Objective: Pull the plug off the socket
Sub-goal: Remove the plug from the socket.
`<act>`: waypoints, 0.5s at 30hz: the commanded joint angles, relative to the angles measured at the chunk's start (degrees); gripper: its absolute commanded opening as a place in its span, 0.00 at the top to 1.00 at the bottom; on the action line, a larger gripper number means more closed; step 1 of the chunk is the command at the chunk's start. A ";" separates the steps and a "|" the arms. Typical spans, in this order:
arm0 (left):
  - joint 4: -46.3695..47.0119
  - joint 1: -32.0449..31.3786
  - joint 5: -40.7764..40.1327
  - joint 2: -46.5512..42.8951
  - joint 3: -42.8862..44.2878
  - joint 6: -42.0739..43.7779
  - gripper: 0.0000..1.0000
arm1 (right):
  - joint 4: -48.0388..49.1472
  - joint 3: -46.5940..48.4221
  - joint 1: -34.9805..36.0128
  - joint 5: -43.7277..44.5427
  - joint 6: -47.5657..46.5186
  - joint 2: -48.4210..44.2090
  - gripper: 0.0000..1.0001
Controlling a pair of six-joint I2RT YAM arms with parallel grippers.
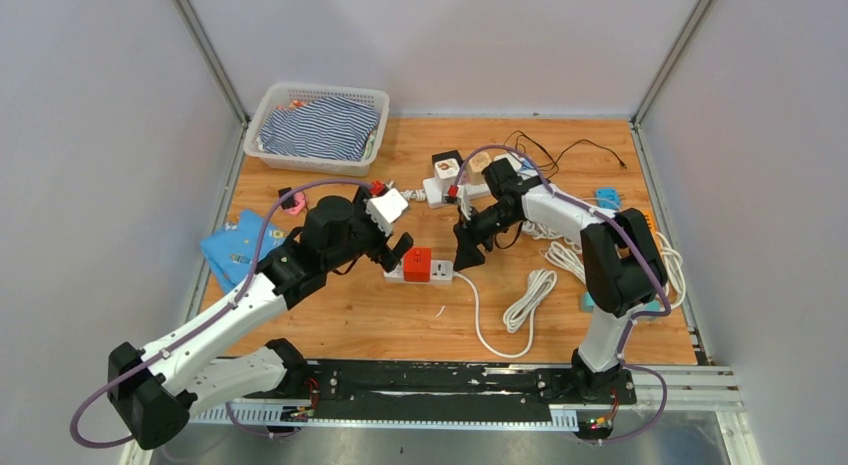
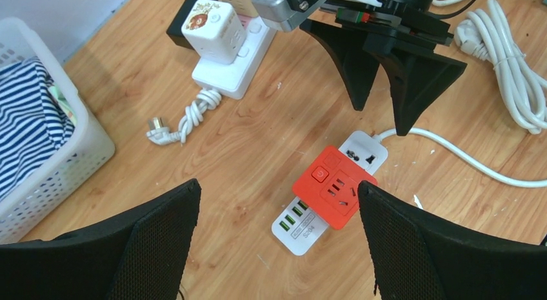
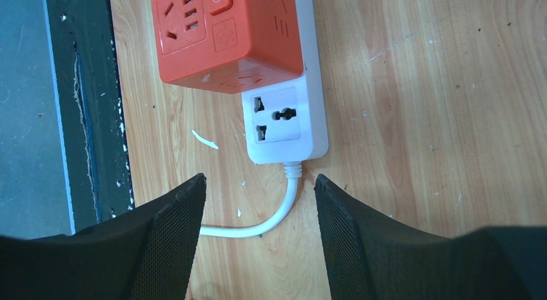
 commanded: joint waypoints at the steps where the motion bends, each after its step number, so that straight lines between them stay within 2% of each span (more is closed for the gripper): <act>1: -0.21 -0.36 -1.55 1.91 0.58 -1.83 0.07 | -1.51 1.40 0.81 0.89 -0.34 1.48 0.35; 6: 1.87 -0.43 -1.67 4.85 0.13 -5.58 0.08 | -1.44 1.71 0.81 1.54 0.23 2.12 0.35; 9: 2.17 -1.39 -1.22 7.87 0.60 -7.51 0.01 | -1.44 2.08 0.80 2.16 0.99 2.95 0.35; 15: 1.93 -2.03 -0.64 9.89 0.35 -5.92 0.00 | -1.44 2.77 0.80 2.36 2.23 4.29 0.35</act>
